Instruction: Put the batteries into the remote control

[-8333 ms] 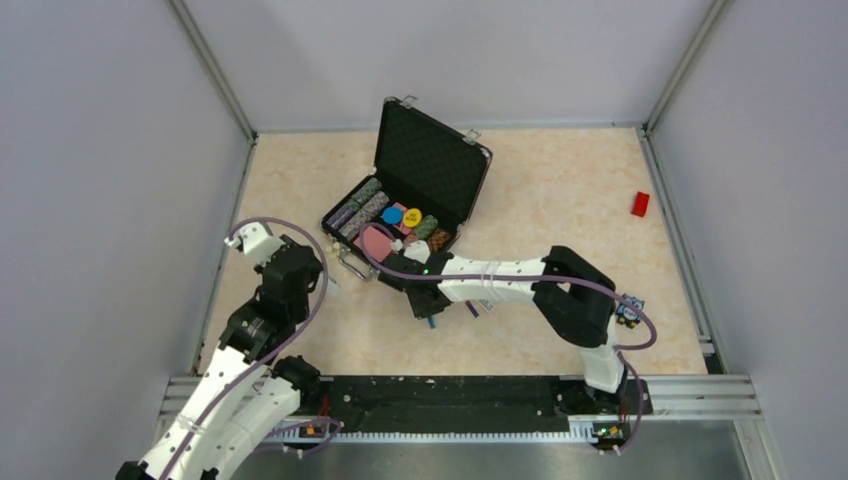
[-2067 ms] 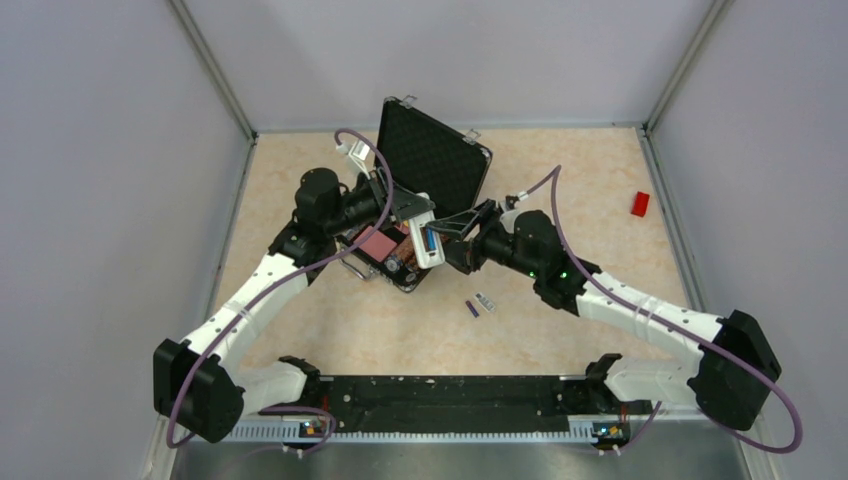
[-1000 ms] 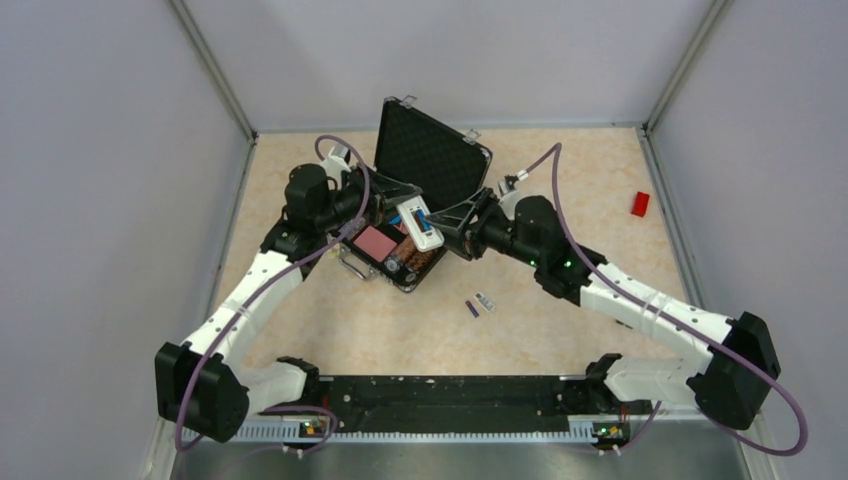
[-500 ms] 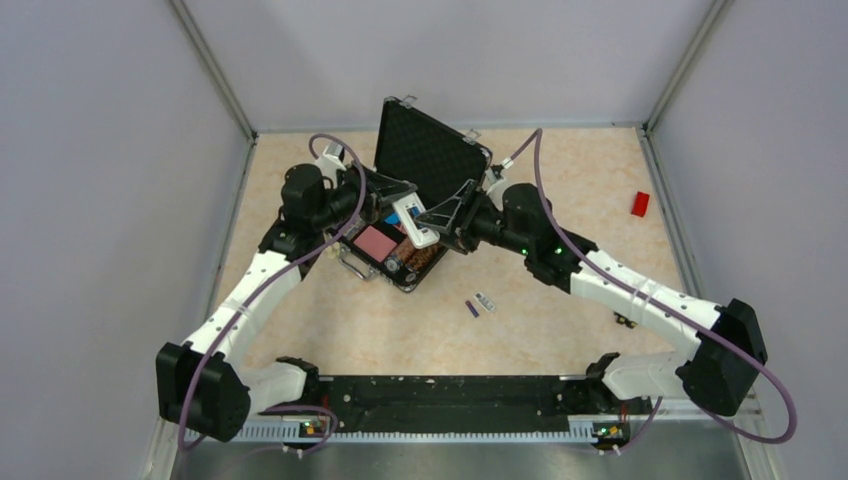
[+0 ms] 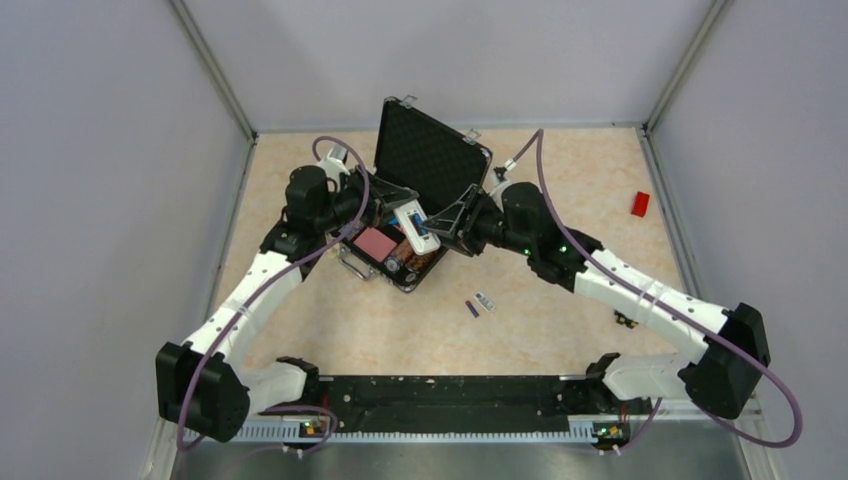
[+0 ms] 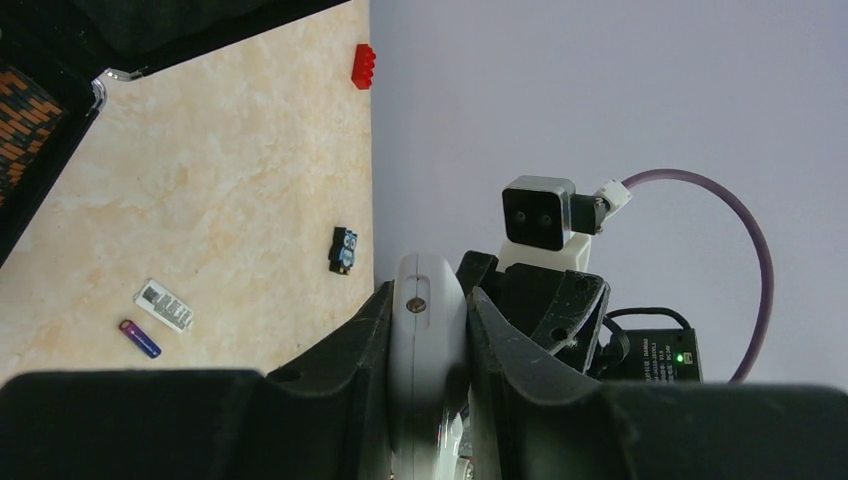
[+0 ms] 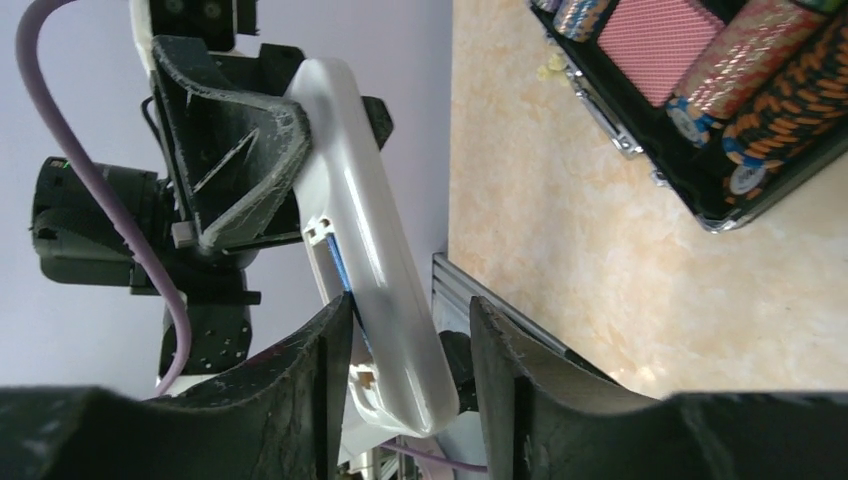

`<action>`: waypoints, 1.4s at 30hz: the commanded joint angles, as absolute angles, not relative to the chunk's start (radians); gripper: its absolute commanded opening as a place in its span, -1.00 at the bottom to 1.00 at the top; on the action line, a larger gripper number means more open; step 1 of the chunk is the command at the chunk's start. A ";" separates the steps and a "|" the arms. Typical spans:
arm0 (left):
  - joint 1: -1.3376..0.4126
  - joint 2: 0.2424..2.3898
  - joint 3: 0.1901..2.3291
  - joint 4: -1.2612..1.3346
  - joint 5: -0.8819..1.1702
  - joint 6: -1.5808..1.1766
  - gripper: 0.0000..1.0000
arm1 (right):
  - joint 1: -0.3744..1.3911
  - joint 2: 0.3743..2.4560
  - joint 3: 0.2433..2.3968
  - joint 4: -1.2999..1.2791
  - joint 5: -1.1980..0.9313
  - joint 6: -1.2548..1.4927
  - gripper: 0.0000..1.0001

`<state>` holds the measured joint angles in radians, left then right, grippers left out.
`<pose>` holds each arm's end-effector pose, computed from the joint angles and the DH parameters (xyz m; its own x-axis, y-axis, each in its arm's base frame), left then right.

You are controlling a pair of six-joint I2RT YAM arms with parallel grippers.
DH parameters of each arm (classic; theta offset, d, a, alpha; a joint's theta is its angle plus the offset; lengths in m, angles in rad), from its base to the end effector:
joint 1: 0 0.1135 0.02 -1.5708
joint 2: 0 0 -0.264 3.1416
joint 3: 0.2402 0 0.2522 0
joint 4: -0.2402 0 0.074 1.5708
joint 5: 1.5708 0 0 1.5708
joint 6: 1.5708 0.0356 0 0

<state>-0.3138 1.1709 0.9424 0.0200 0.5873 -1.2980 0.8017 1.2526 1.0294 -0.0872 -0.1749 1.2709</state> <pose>0.2515 -0.1024 0.3382 -0.7971 -0.5841 -0.1531 0.0186 0.2298 -0.9731 0.1996 0.2151 0.3352 -0.8488 0.4757 -0.2305 -0.0401 0.3768 0.9254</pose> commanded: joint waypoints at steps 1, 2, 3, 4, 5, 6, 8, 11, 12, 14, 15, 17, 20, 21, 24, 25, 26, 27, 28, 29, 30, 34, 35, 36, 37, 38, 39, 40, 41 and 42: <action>-0.306 1.144 1.014 0.098 0.603 -1.256 -1.00 | 0.770 1.214 1.028 -0.263 -0.121 1.218 0.00; -0.305 1.147 1.014 0.080 0.600 -1.229 -1.00 | 0.765 1.205 1.029 -0.260 -0.124 1.216 0.08; -0.305 1.148 1.012 0.073 0.603 -1.207 -1.00 | 0.759 1.193 1.031 -0.259 -0.129 1.214 0.17; -0.305 1.149 1.007 0.072 0.606 -1.181 -1.00 | 0.754 1.182 1.031 -0.252 -0.134 1.209 0.24; -0.305 1.152 1.004 0.065 0.611 -1.156 -1.00 | 0.747 1.169 1.032 -0.247 -0.141 1.201 0.29; -0.305 1.156 1.001 0.068 0.618 -1.136 -1.00 | 0.738 1.158 1.033 -0.248 -0.146 1.199 0.33; -0.305 1.162 0.996 0.072 0.635 -1.089 -1.00 | 0.716 1.138 1.028 -0.247 -0.165 1.190 0.37; -0.304 1.164 0.988 0.095 0.660 -1.021 -1.00 | 0.685 1.118 1.027 -0.258 -0.192 1.139 0.39; -0.304 1.164 0.986 0.097 0.664 -0.992 -1.00 | 0.671 1.115 1.026 -0.259 -0.204 1.102 0.39; -0.302 1.159 0.980 0.093 0.667 -0.942 -1.00 | 0.637 1.119 1.040 -0.279 -0.251 0.983 0.38; -0.301 1.155 0.977 0.090 0.667 -0.923 -1.00 | 0.624 1.131 1.062 -0.322 -0.274 0.889 0.34; -0.298 1.142 0.972 0.065 0.648 -0.892 -1.00 | 0.617 1.188 1.135 -0.497 -0.258 0.695 0.23; -0.298 1.094 0.945 0.032 0.561 -0.862 -1.00 | 0.629 1.269 1.173 -0.717 -0.183 0.464 0.10; -0.299 1.073 0.932 0.011 0.509 -0.859 -1.00 | 0.643 1.285 1.154 -0.746 -0.155 0.425 0.08; -0.297 1.009 0.893 -0.046 0.361 -0.855 -1.00 | 0.721 1.303 1.049 -0.729 -0.093 0.396 0.08; -0.299 0.991 0.880 -0.059 0.321 -0.860 -1.00 | 0.756 1.311 1.019 -0.709 -0.072 0.400 0.07; -0.298 0.970 0.869 -0.072 0.280 -0.866 -1.00 | 0.787 1.327 0.996 -0.691 -0.050 0.410 0.07; -0.298 0.952 0.857 -0.079 0.252 -0.869 -1.00 | 0.814 1.342 0.974 -0.671 -0.031 0.417 0.07; -0.298 0.934 0.847 -0.087 0.225 -0.870 -1.00 | 0.835 1.364 0.958 -0.652 -0.019 0.426 0.07; -0.298 0.912 0.838 -0.097 0.201 -0.871 -1.00 | 0.855 1.386 0.943 -0.632 -0.012 0.436 0.07; -0.297 0.898 0.829 -0.109 0.179 -0.875 -1.00 | 0.868 1.408 0.934 -0.615 -0.006 0.443 0.07; -0.297 0.868 0.812 -0.137 0.139 -0.884 -1.00 | 0.904 1.487 0.942 -0.572 0.032 0.463 0.08; -0.297 0.864 0.807 -0.138 0.137 -0.889 -1.00 | 0.907 1.503 0.947 -0.560 0.034 0.464 0.08; -0.298 0.861 0.802 -0.138 0.137 -0.896 -1.00 | 0.909 1.522 0.949 -0.553 0.041 0.468 0.08; -0.297 0.859 0.797 -0.133 0.137 -0.899 -1.00 | 0.912 1.537 0.952 -0.543 0.051 0.470 0.07; -0.297 0.856 0.795 -0.130 0.137 -0.901 -1.00 | 0.916 1.560 0.955 -0.533 0.056 0.468 0.06; -0.298 0.853 0.791 -0.129 0.134 -0.903 -1.00 | 0.919 1.575 0.956 -0.524 0.060 0.465 0.02; -0.298 0.853 0.790 -0.127 0.136 -0.903 -1.00 | 0.921 1.591 0.959 -0.518 0.071 0.464 -0.02; -0.298 0.855 0.788 -0.125 0.139 -0.901 -1.00 | 0.923 1.608 0.961 -0.513 0.067 0.456 -0.09; -0.298 0.857 0.789 -0.126 0.143 -0.898 -1.00 | 0.923 1.626 0.967 -0.512 0.065 0.450 -0.15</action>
